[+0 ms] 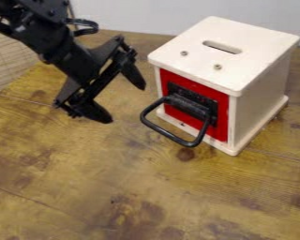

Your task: Open the drawer

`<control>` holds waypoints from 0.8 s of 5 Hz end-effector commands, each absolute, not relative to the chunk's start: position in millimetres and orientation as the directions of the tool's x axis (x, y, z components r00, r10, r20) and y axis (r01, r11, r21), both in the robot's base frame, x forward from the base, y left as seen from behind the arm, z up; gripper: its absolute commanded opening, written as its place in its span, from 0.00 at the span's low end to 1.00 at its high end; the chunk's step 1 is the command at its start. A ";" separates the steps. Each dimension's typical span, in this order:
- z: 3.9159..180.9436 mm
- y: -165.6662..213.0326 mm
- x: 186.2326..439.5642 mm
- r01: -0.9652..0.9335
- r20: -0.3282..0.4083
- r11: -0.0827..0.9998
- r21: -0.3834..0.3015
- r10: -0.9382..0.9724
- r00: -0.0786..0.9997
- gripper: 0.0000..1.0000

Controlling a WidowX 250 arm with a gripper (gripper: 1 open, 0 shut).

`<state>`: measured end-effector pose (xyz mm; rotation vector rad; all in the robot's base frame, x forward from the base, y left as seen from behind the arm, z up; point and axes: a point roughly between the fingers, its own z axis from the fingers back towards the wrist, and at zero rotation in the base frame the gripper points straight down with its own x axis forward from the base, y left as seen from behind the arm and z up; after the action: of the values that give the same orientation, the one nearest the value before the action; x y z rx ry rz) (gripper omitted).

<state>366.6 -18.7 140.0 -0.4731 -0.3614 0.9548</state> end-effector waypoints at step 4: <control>148.7 -36.6 369.9 -0.590 0.172 0.539 -0.601 0.809 0.562 1.00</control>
<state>369.0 -33.0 133.1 -0.4961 -0.4257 0.8905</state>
